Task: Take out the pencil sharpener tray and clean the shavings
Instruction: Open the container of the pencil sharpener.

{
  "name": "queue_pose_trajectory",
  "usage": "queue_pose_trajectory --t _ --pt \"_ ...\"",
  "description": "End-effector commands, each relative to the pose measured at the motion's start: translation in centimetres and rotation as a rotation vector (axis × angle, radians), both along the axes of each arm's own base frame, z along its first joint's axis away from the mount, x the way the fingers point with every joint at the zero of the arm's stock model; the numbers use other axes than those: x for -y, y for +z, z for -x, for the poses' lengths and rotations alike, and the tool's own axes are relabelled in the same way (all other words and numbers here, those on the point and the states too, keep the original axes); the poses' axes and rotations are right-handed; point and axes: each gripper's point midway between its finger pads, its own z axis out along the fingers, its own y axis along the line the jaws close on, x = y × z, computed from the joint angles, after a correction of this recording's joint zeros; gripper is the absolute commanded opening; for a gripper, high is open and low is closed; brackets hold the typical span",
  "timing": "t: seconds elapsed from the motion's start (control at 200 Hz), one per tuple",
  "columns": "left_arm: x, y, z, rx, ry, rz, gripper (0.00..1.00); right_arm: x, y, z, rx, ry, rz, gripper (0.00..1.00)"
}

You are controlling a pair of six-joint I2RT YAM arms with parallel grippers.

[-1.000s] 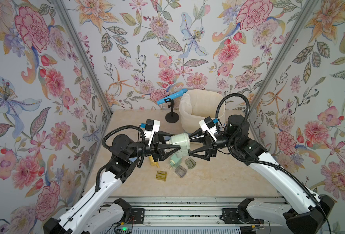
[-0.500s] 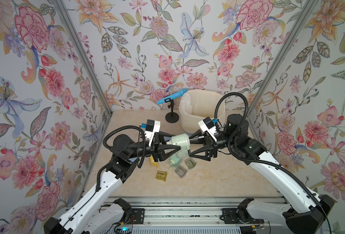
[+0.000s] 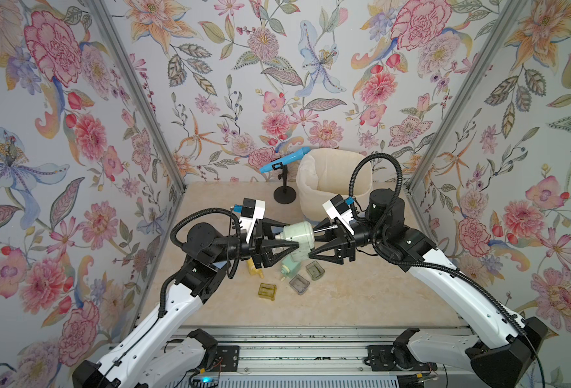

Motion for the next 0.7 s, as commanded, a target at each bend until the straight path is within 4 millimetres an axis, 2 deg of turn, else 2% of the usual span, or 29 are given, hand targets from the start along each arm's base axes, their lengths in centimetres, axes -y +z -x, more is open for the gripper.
queue_pose_trajectory --t 0.0,0.35,0.696 --pt "-0.41 1.09 0.85 0.059 -0.018 0.023 0.23 0.55 2.07 1.44 0.034 0.049 -0.036 0.63" --pt "-0.48 1.21 0.93 0.064 -0.016 0.028 0.23 0.67 2.29 1.79 0.018 0.069 -0.035 0.68" --pt "-0.72 1.39 0.62 0.067 -0.002 0.024 0.23 0.98 1.76 1.49 0.007 0.035 -0.020 0.55"
